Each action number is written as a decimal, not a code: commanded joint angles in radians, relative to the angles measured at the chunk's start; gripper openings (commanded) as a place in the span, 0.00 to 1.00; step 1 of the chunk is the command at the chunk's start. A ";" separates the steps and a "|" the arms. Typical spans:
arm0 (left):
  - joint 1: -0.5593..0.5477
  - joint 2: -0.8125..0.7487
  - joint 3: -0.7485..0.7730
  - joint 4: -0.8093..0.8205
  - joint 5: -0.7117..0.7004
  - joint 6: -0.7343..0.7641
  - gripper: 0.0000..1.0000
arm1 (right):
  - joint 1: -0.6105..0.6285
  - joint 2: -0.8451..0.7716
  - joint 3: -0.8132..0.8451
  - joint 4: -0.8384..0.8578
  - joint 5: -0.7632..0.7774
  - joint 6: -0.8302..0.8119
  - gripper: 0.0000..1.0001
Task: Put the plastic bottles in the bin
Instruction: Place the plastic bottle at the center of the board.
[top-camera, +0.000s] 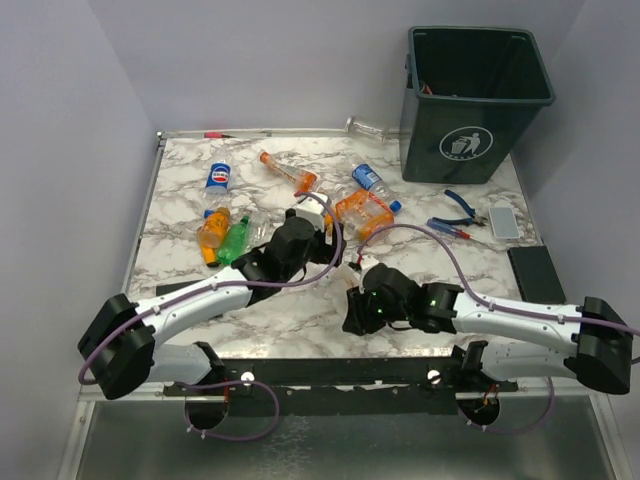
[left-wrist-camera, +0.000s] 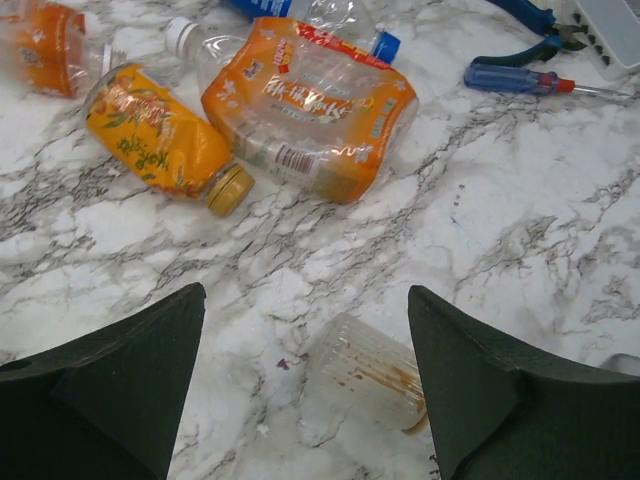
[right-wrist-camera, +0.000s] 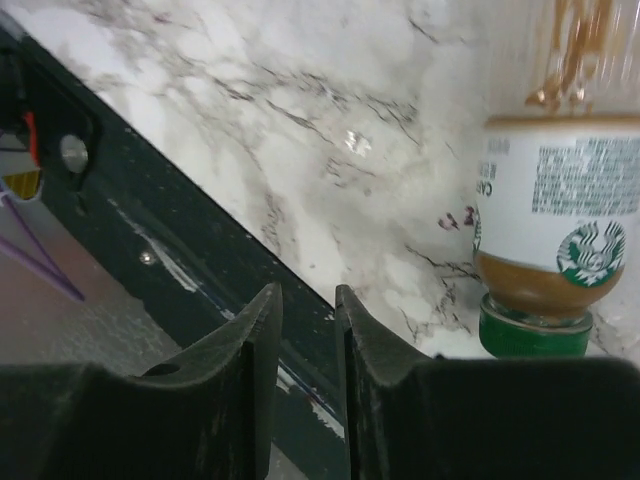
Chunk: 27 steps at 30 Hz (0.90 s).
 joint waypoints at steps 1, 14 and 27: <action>0.006 0.078 0.077 -0.009 0.116 -0.025 0.78 | 0.008 0.012 -0.094 0.098 0.000 0.102 0.29; 0.005 0.363 0.100 0.017 0.225 -0.080 0.54 | 0.007 0.010 -0.251 0.077 0.306 0.357 0.39; -0.037 0.319 0.004 0.034 0.252 -0.170 0.49 | -0.056 -0.057 -0.264 0.072 0.453 0.420 0.71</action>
